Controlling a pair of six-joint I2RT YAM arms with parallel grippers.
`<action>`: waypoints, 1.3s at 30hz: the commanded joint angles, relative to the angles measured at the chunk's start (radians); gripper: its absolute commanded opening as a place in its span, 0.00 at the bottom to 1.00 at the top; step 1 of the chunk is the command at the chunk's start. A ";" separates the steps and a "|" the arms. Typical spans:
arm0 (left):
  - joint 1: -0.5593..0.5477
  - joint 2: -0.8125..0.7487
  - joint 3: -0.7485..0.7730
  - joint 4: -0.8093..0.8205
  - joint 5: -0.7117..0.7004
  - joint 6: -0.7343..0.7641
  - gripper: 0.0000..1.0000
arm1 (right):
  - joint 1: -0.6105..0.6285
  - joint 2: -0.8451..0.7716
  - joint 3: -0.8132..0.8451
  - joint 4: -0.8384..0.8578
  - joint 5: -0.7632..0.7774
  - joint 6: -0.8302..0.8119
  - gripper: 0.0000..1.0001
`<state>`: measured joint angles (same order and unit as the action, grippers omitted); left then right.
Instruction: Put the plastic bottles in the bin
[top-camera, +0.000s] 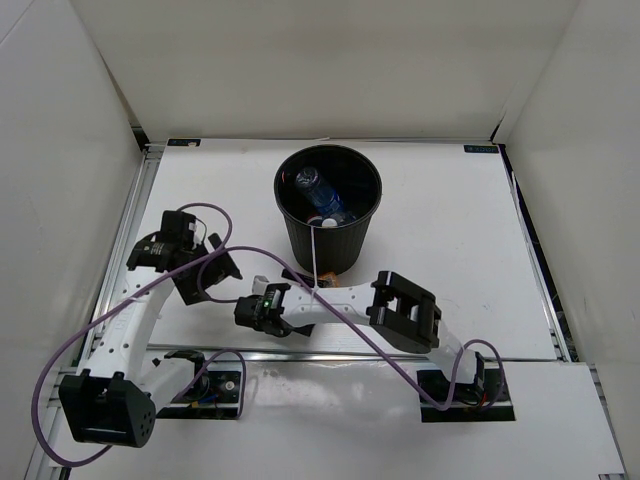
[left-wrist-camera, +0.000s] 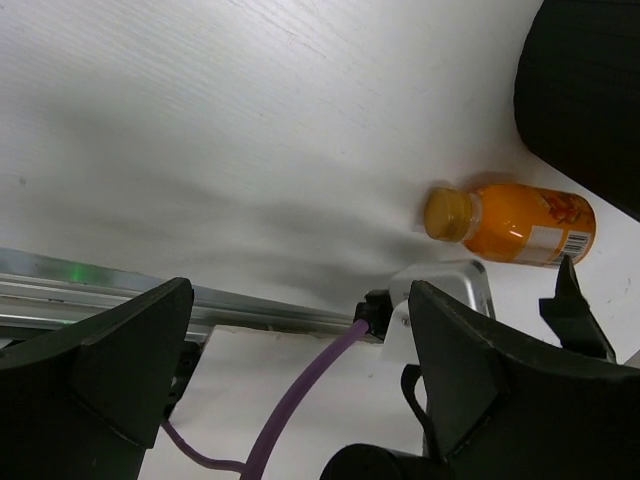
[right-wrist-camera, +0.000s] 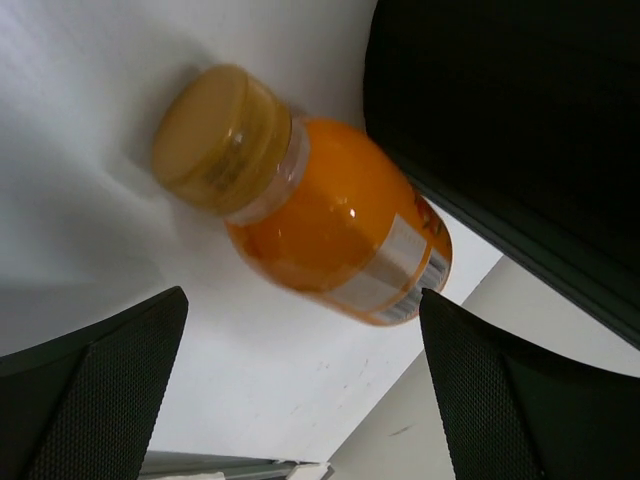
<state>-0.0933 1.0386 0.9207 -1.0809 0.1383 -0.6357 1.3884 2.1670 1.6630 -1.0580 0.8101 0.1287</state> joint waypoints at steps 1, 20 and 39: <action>-0.022 -0.029 -0.005 -0.040 -0.012 0.016 1.00 | -0.022 0.042 0.056 0.012 0.023 0.029 1.00; -0.051 -0.018 -0.006 -0.050 -0.040 0.025 1.00 | -0.069 0.131 0.113 0.003 -0.060 0.048 1.00; -0.051 -0.028 -0.006 -0.070 -0.059 0.034 1.00 | -0.158 0.143 0.127 0.066 -0.089 0.023 1.00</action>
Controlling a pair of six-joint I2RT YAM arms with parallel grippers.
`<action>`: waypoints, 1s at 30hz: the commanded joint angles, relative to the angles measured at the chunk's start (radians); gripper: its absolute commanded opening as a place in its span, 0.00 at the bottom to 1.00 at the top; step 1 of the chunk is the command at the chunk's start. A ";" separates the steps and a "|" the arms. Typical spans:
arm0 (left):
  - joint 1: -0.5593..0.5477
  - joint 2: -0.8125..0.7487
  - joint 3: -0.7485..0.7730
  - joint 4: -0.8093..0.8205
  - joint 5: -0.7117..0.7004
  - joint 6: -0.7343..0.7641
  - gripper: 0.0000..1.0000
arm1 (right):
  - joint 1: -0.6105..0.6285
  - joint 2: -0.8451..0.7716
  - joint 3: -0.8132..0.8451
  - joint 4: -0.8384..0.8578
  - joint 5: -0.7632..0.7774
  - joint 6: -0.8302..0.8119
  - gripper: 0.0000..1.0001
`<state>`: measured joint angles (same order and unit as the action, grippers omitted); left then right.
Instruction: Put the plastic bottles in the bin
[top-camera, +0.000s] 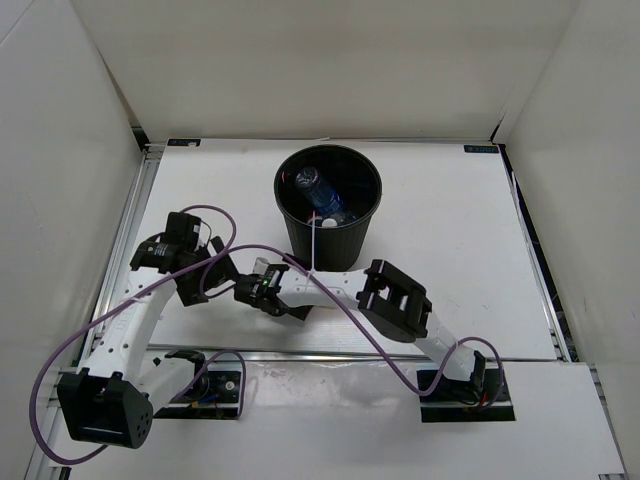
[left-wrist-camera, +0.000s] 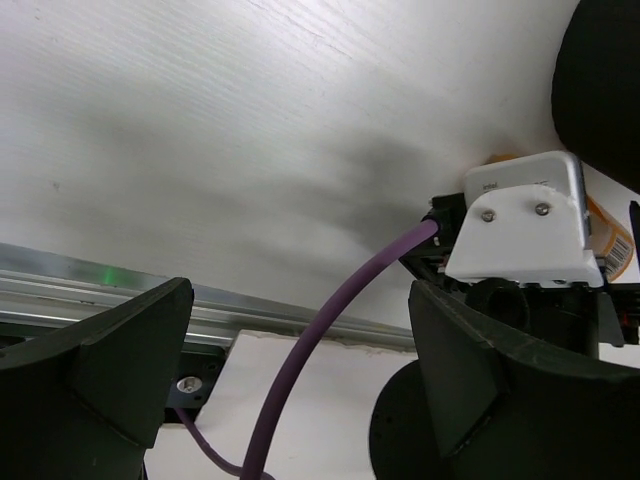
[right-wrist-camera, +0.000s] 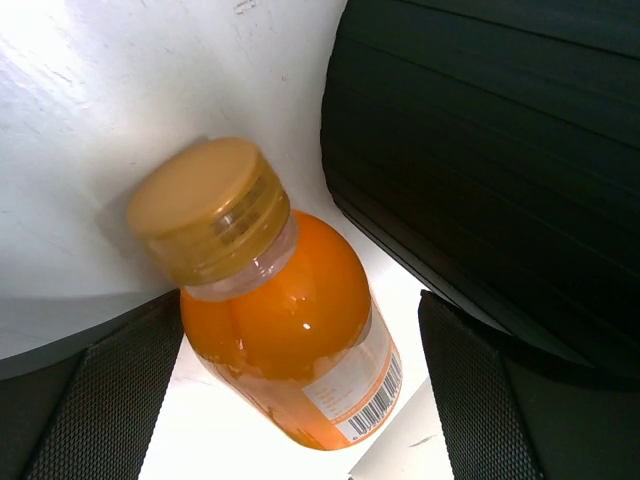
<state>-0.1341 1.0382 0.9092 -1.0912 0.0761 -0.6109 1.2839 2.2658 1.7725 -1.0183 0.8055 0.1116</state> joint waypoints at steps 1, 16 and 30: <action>-0.010 -0.027 0.005 -0.059 0.004 0.010 1.00 | -0.054 0.044 0.018 0.026 -0.101 0.040 1.00; -0.010 -0.046 0.046 -0.059 -0.065 0.010 1.00 | -0.054 -0.015 -0.088 -0.035 -0.489 0.163 0.60; -0.010 -0.064 0.376 -0.305 -0.460 -0.099 1.00 | 0.017 -0.322 0.269 -0.304 -0.373 0.293 0.30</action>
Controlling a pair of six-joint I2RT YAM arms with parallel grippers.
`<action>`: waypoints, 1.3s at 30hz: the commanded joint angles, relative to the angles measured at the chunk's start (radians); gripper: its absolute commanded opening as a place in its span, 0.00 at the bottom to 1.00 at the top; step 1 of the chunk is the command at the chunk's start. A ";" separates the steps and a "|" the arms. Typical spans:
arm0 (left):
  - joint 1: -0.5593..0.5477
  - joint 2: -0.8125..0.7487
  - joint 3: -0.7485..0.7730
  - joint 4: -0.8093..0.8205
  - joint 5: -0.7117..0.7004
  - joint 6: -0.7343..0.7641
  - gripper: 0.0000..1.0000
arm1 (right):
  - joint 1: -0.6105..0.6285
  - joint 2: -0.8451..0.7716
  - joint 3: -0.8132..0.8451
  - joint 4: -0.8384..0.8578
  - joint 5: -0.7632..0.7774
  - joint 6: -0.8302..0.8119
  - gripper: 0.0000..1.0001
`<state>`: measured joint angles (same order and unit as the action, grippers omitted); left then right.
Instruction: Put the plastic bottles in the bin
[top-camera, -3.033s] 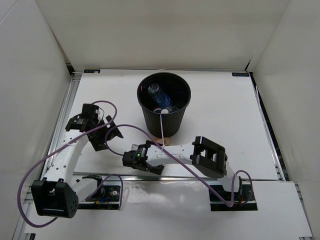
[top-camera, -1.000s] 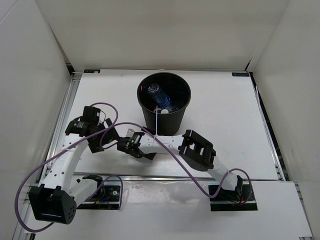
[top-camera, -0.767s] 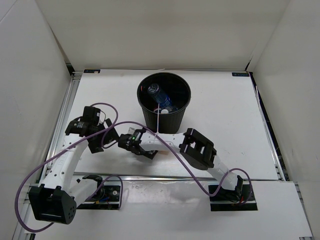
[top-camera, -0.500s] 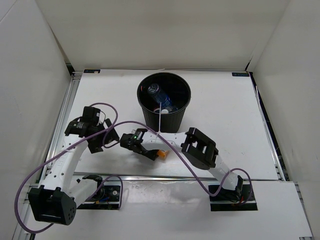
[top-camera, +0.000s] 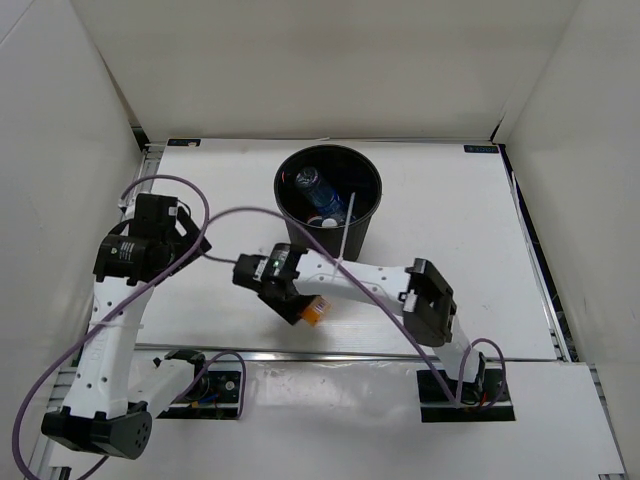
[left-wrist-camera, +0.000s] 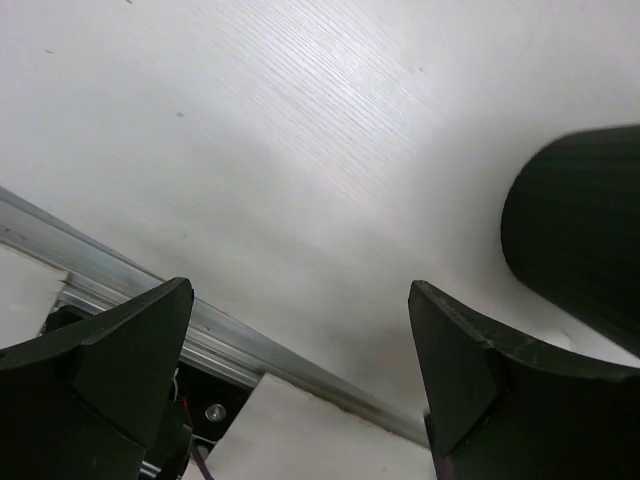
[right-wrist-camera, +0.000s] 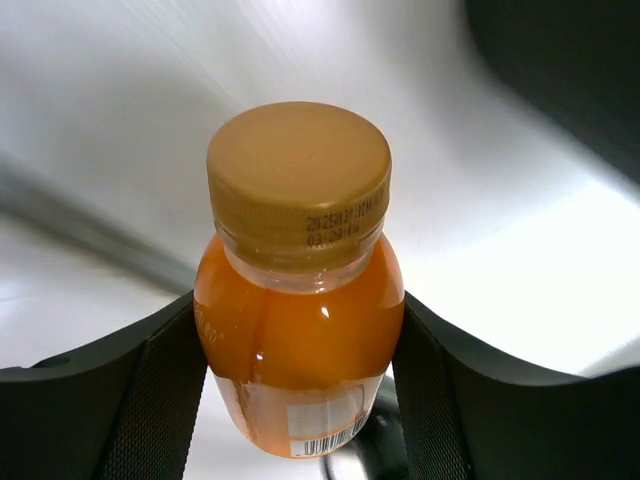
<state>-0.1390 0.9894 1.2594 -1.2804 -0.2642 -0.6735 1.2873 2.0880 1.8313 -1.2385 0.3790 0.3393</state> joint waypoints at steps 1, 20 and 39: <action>-0.005 -0.015 0.017 -0.115 -0.119 -0.037 1.00 | 0.014 -0.169 0.271 -0.107 0.066 0.066 0.32; -0.005 -0.017 -0.048 -0.063 -0.038 -0.018 1.00 | -0.373 -0.346 0.399 0.306 0.206 -0.122 0.60; -0.005 -0.046 -0.090 0.015 0.108 0.018 1.00 | -0.717 -0.709 0.017 0.148 -0.104 0.236 1.00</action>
<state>-0.1398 0.9588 1.1969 -1.3071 -0.2398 -0.6693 0.6071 1.4418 1.9156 -1.0512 0.3862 0.5156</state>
